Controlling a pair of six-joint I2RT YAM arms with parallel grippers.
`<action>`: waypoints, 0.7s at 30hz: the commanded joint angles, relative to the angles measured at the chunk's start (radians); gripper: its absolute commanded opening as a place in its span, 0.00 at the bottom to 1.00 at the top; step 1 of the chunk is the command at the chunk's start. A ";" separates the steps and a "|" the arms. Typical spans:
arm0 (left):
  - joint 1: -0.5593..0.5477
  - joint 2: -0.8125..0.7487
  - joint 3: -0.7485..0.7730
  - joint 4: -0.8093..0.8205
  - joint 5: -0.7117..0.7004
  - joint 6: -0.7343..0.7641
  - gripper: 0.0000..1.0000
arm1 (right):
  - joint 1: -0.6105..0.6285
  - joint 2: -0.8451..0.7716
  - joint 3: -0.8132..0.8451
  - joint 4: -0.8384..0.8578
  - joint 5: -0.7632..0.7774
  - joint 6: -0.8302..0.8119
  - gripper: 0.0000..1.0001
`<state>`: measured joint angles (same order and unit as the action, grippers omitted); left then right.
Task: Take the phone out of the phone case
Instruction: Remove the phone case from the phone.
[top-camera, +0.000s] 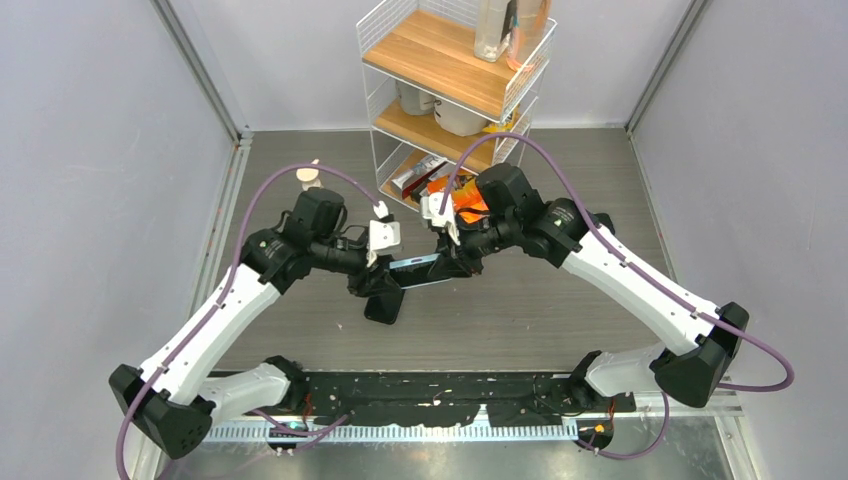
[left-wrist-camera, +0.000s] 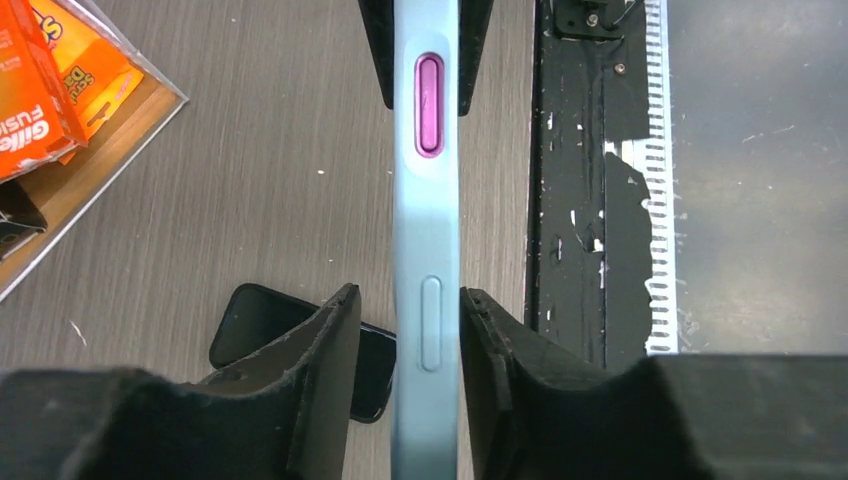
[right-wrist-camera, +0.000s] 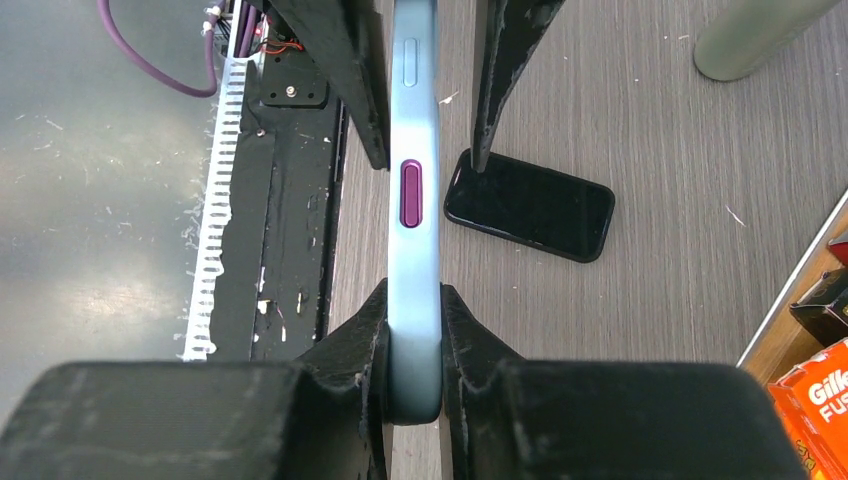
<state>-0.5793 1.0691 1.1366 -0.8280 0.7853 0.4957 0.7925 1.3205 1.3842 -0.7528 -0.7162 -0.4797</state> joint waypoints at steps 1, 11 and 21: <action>-0.016 0.021 0.026 0.002 0.001 0.017 0.36 | 0.008 -0.017 0.038 0.065 -0.020 -0.006 0.06; -0.021 0.035 -0.009 0.043 0.020 0.004 0.00 | 0.005 -0.047 0.003 0.090 -0.028 0.018 0.25; -0.021 -0.112 -0.119 0.183 0.003 -0.056 0.00 | -0.178 -0.091 -0.180 0.404 -0.359 0.350 0.74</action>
<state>-0.5957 1.0260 1.0237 -0.7841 0.7639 0.4767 0.6632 1.2461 1.2552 -0.5480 -0.8928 -0.2977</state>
